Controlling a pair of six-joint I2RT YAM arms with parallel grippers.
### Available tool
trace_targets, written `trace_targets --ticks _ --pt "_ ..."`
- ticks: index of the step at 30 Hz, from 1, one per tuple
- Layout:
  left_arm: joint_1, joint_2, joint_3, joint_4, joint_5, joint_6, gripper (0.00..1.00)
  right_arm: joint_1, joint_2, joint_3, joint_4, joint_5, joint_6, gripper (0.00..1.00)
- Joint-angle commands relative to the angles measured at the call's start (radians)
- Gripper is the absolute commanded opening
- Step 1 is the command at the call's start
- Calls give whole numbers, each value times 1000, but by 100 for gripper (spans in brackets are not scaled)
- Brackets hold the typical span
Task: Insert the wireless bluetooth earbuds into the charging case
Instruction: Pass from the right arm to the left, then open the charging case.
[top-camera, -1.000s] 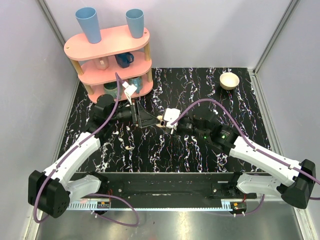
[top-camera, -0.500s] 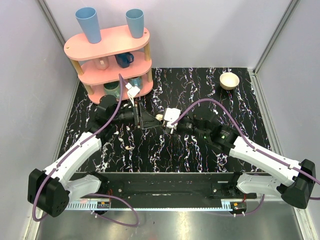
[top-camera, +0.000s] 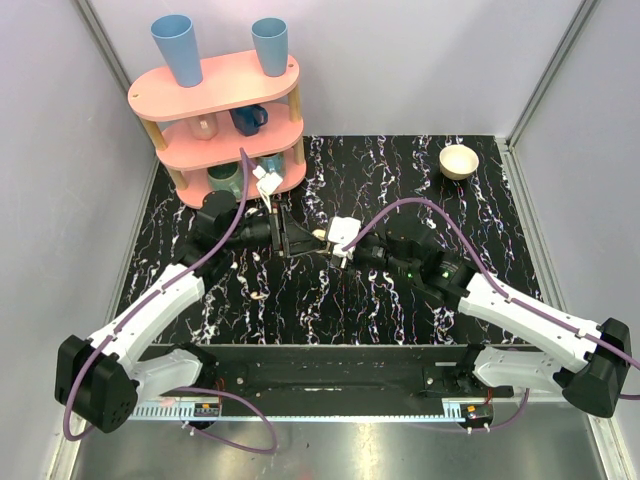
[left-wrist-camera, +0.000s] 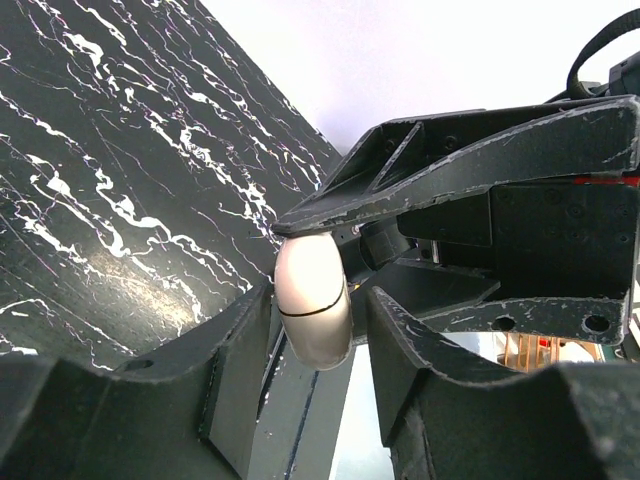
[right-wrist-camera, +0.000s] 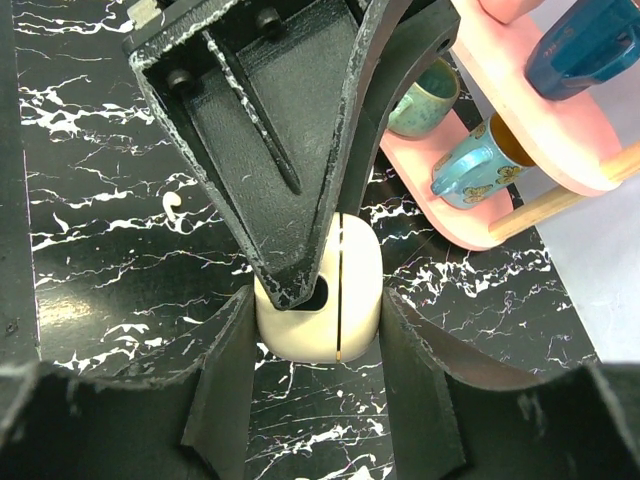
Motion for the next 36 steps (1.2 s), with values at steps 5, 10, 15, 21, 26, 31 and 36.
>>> trace_targets --ticks 5,10,15,21,26,31,36 --pt "-6 -1 33 54 -7 -5 43 -2 -19 -4 50 -4 -11 0" --pt "-12 5 37 53 4 -3 37 -2 -22 -9 58 0 -8 0" --pt "-13 14 42 51 16 0 29 -2 -25 -17 61 11 -8 0" --pt "-21 22 51 34 30 23 10 -2 -34 -30 121 32 1 10" --pt "-24 -1 63 -65 -62 133 0 -2 -83 -55 208 63 72 35" --pt "-26 -151 -30 9 -283 227 0 -2 -154 -63 231 147 142 63" --pt "-24 -227 -109 99 -393 282 0 -2 -217 -78 262 164 196 81"
